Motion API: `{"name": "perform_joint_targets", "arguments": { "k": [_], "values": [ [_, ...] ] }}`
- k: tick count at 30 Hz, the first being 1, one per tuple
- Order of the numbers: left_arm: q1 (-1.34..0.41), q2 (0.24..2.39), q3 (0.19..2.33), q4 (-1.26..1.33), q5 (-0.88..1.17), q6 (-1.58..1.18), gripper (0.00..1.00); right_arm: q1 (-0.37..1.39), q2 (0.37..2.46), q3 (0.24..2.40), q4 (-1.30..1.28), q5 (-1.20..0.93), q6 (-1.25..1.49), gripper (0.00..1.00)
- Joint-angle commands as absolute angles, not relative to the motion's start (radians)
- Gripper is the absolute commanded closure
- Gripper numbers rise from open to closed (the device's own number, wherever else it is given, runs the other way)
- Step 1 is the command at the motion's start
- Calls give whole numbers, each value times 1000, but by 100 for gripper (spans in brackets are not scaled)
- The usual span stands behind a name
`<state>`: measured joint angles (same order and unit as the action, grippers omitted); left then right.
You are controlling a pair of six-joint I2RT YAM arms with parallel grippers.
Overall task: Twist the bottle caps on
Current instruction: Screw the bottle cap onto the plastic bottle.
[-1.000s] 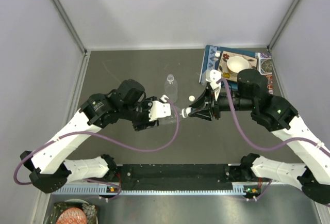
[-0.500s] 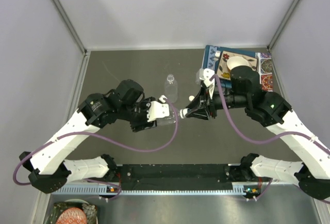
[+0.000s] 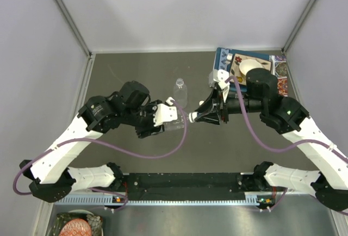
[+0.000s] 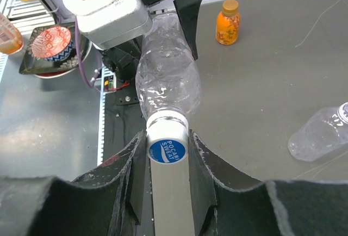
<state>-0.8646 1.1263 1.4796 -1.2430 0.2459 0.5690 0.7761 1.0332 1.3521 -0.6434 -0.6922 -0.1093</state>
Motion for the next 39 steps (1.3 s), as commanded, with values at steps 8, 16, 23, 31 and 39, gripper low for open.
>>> {"name": "perform_joint_targets", "arguments": {
  "k": [8, 16, 23, 31, 39],
  "values": [
    [-891, 1161, 1536, -1014, 160, 531, 82, 788, 1111, 1348, -560, -690, 133, 100],
    [-891, 1138, 1548, -931, 80, 468, 88, 787, 1085, 1241, -390, -652, 340, 100],
    [-891, 1160, 1602, -888, 100, 404, 89, 788, 1089, 1218, -295, -598, 462, 100],
    [-897, 1184, 1643, -838, 109, 371, 89, 787, 1111, 1213, -236, -572, 644, 100],
    [-899, 1180, 1661, -830, 104, 357, 90, 787, 1106, 1207, -215, -617, 724, 100]
  ]
}}
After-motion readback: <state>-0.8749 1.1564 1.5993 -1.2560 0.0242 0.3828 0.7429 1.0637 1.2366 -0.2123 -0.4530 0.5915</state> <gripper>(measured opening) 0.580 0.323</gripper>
